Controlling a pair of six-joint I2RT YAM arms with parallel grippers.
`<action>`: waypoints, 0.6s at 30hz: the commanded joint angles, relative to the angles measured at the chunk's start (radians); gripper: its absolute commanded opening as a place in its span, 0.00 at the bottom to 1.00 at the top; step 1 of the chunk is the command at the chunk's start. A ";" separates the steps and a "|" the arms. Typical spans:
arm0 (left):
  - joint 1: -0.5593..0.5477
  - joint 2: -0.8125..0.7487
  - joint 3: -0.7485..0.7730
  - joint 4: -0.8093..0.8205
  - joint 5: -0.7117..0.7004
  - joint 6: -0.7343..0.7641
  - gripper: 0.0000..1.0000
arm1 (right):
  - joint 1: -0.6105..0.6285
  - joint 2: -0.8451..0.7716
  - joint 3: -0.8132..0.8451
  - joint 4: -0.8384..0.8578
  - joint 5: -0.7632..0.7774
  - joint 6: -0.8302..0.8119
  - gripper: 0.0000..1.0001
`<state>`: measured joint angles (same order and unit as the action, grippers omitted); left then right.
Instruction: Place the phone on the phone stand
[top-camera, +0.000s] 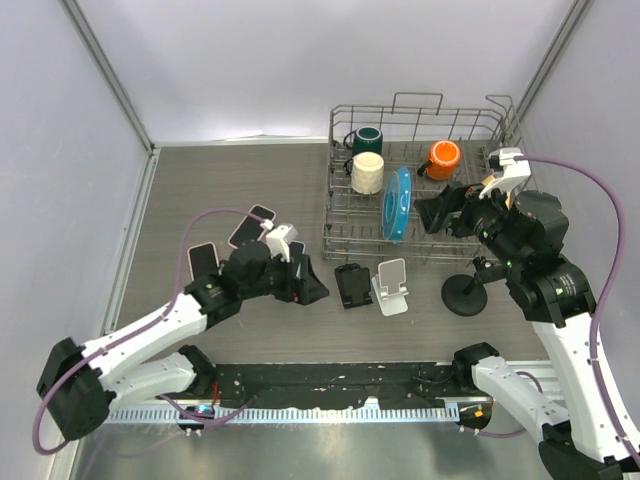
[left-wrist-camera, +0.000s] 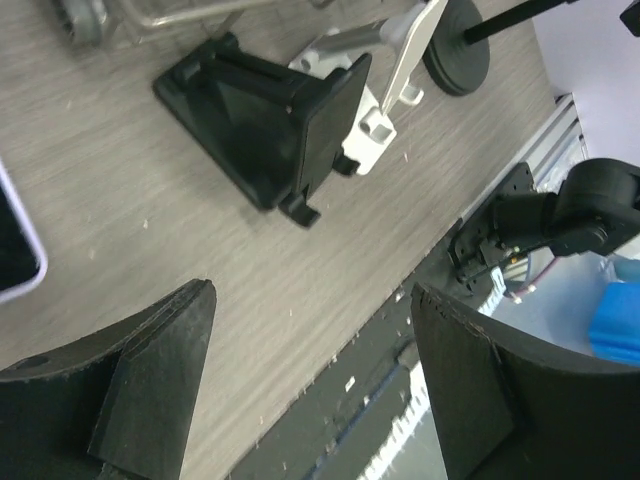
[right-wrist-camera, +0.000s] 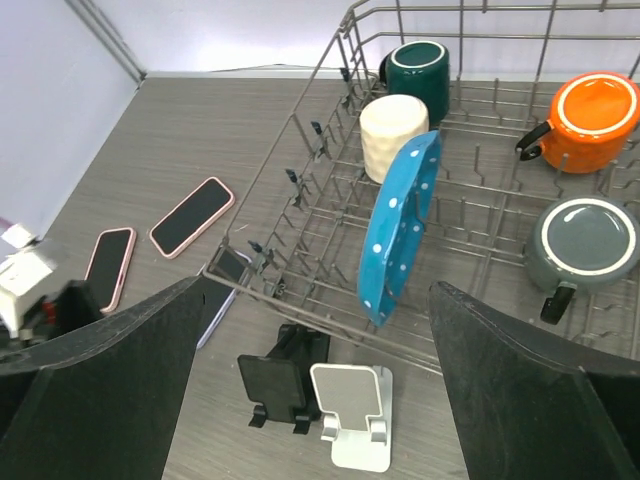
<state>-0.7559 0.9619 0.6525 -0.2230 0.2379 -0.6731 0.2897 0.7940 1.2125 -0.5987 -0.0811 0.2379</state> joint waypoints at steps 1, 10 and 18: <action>-0.068 0.125 -0.068 0.440 -0.068 0.013 0.82 | -0.004 -0.044 0.001 0.033 -0.080 -0.017 0.98; -0.102 0.445 0.002 0.657 -0.022 0.102 0.70 | -0.004 -0.091 -0.013 0.008 -0.088 -0.048 0.98; -0.100 0.569 -0.027 0.812 0.050 0.078 0.58 | -0.004 -0.110 -0.016 -0.003 -0.106 -0.055 0.98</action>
<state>-0.8536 1.4857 0.6167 0.4019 0.2306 -0.5945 0.2893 0.6937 1.1946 -0.6182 -0.1600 0.2035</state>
